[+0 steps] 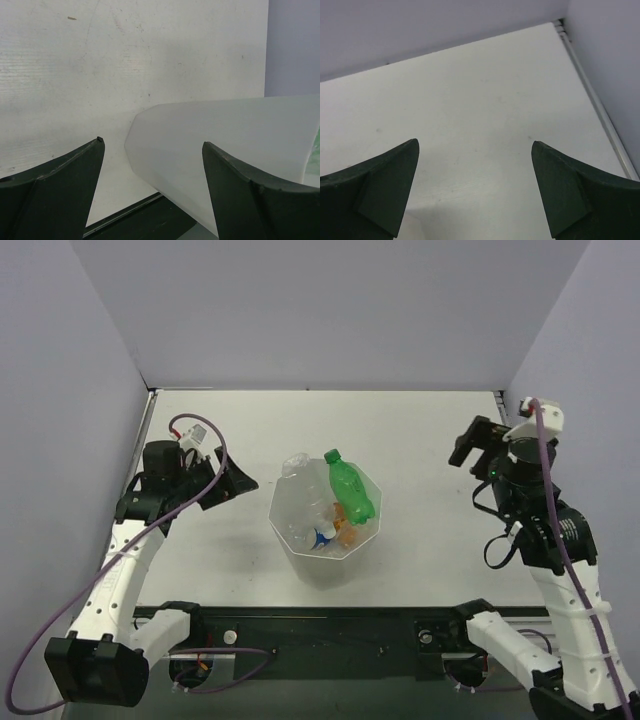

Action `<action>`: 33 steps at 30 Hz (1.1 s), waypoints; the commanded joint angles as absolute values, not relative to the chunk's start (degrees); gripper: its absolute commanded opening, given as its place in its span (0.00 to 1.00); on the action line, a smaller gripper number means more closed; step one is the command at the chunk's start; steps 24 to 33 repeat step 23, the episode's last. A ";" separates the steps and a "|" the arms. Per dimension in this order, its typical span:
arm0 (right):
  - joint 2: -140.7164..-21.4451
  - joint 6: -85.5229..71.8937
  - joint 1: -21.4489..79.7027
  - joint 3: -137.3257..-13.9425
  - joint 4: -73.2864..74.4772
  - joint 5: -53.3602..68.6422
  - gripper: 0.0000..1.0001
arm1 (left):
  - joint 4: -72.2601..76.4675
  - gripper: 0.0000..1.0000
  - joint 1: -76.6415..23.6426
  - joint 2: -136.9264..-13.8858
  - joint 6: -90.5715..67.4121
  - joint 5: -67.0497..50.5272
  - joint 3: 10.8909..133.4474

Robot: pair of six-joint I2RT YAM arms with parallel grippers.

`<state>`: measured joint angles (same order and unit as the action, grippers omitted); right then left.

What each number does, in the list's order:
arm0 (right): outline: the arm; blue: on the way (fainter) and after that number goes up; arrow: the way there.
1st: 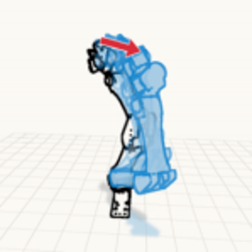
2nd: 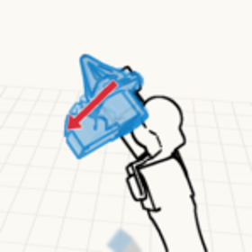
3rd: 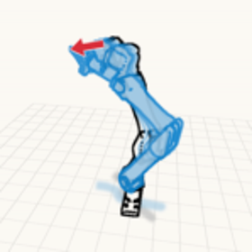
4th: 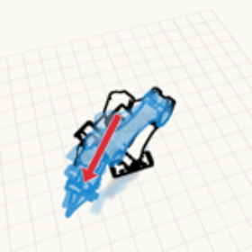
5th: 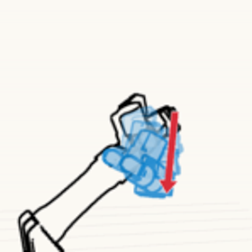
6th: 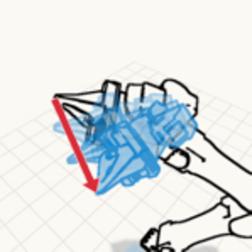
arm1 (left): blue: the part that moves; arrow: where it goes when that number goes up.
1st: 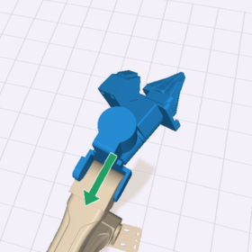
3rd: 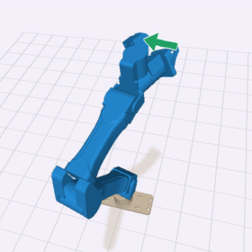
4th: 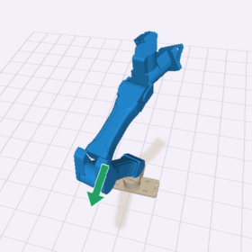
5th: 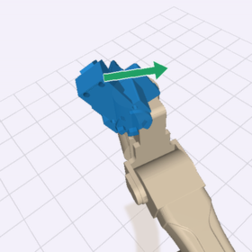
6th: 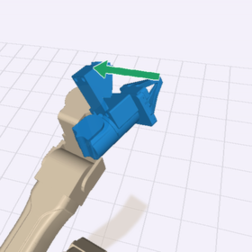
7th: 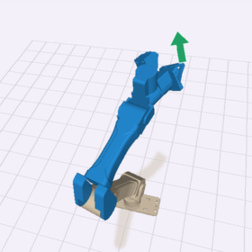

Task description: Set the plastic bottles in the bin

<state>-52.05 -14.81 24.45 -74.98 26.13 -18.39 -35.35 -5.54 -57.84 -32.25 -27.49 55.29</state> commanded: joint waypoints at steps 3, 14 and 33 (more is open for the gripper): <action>-51.94 -28.55 0.28 -67.69 34.53 -7.57 0.89 | -29.71 0.89 -5.45 -60.03 -34.01 -29.97 56.60; -53.88 -30.41 -1.76 -67.15 41.49 -8.79 0.90 | -28.57 0.88 -5.54 -61.08 -34.28 -30.76 55.90; -51.42 -30.32 -1.76 -66.36 39.82 -8.79 0.90 | -28.74 0.88 -5.54 -59.33 -34.54 -30.32 54.93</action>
